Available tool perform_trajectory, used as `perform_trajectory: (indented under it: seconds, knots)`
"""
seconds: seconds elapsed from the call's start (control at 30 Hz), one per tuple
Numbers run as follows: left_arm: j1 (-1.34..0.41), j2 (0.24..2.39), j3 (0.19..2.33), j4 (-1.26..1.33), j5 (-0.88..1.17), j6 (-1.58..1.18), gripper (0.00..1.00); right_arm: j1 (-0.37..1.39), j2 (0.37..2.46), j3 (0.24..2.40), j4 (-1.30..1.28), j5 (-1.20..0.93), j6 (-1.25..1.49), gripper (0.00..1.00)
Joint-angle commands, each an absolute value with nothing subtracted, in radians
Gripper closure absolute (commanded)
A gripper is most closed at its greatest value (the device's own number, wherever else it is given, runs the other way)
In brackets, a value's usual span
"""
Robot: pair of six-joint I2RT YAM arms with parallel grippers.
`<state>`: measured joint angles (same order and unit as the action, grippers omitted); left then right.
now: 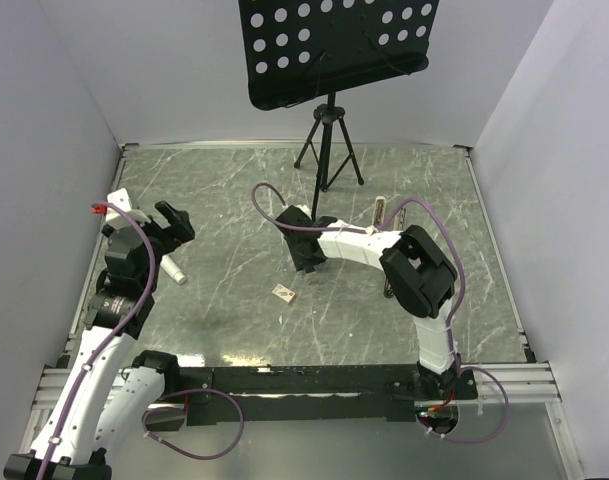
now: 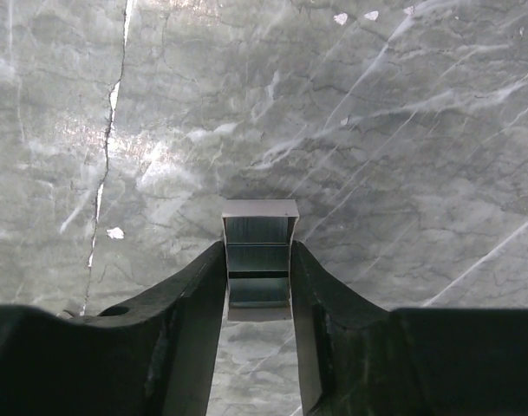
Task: Unload the staples from the stapler
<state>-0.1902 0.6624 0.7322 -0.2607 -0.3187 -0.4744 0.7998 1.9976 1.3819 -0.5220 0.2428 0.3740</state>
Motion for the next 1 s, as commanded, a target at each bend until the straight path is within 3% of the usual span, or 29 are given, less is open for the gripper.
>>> perform_trajectory:
  seconds: [0.0, 0.27, 0.7, 0.97]
  knots:
    - [-0.201, 0.646, 0.719, -0.213, -0.258, -0.477, 0.01, 0.793, 1.938, 1.333, -0.511, 0.227, 0.376, 0.62]
    - [-0.207, 0.64, 0.695, -0.291, -0.023, -0.672, 0.05, 0.802, 1.787, 1.197, -0.474, 0.181, 0.29, 0.65]
    - [-0.207, 0.831, 0.528, -0.128, 0.221, -0.834, 0.14, 0.972, 1.611, 0.988, -0.376, 0.161, 0.203, 0.65]
    - [-0.207, 1.012, 0.439, 0.066, 0.333, -0.876, 0.29, 1.028, 1.632, 0.985, -0.338, 0.134, 0.192, 0.65]
